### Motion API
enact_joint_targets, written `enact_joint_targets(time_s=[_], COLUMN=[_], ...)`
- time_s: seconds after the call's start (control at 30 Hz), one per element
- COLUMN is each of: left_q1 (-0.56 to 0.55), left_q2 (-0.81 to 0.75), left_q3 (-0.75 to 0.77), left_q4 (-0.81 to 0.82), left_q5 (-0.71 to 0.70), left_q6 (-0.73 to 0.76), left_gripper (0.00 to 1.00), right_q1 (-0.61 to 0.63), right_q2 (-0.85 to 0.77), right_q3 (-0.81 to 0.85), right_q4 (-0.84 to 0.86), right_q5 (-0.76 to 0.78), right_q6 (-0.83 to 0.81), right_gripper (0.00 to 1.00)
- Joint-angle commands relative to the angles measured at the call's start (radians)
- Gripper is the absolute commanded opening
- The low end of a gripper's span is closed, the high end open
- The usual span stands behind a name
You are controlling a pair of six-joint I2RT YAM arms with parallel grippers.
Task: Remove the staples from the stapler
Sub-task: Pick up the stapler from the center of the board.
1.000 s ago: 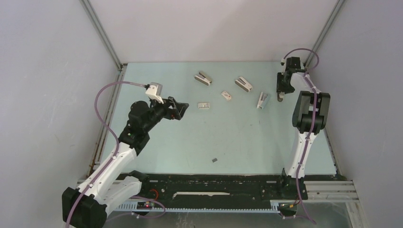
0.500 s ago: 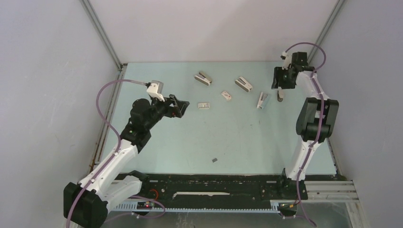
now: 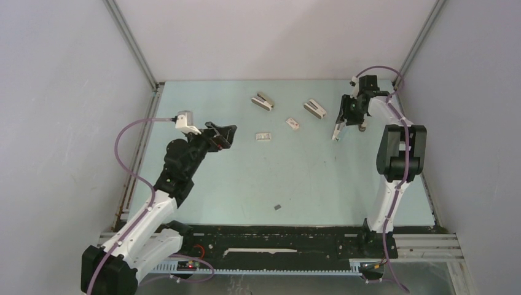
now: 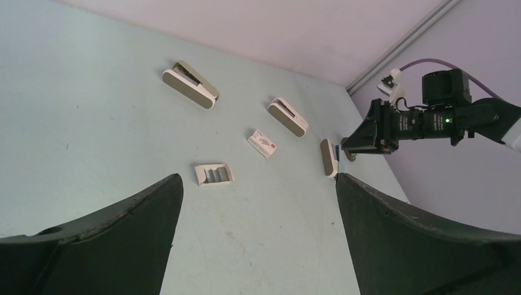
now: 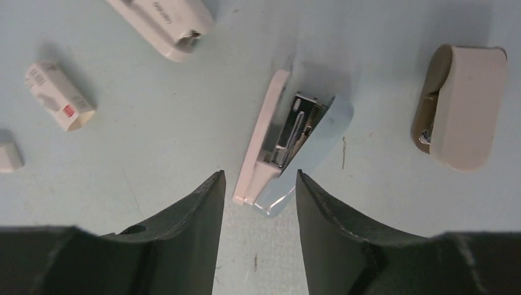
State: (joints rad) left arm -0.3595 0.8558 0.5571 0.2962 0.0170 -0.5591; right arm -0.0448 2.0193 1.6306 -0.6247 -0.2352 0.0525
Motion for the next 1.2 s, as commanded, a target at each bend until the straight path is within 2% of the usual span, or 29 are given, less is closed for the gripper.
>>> enact_joint_targets(time_s=[0.0,0.5,0.73,0.9,1.17], left_q1=[0.007,0.007,0.007,0.007,0.006], left_q2=[-0.019,0.023,0.027,0.042,0.057], left_q3=[-0.017,0.005,0.004,0.01,0.009], left_q4=[0.053,0.057,0.068,0.081,0.102], left_q5=[-0.032,0.015,0.029,0.052,0.075], left_q6=[-0.05,-0.079,-0.087,-0.09,-0.094], left_gripper=[1.0,1.0,1.0,1.0,1.0], right_q1=[-0.003,-0.023,-0.026,0.0,0.096], right_q2=[0.029,0.155,0.154,0.122,0.056], right_q3=[0.002,0.077,0.056,-0.003,-0.107], right_q4=[0.026,0.003,-0.001,0.008,0.014], right_q5=[0.103,0.124,0.049,-0.027,-0.154], right_q6=[0.095,0.098,0.061,0.008,-0.049], right_gripper=[0.54,0.49,0.35,0.29,0.28])
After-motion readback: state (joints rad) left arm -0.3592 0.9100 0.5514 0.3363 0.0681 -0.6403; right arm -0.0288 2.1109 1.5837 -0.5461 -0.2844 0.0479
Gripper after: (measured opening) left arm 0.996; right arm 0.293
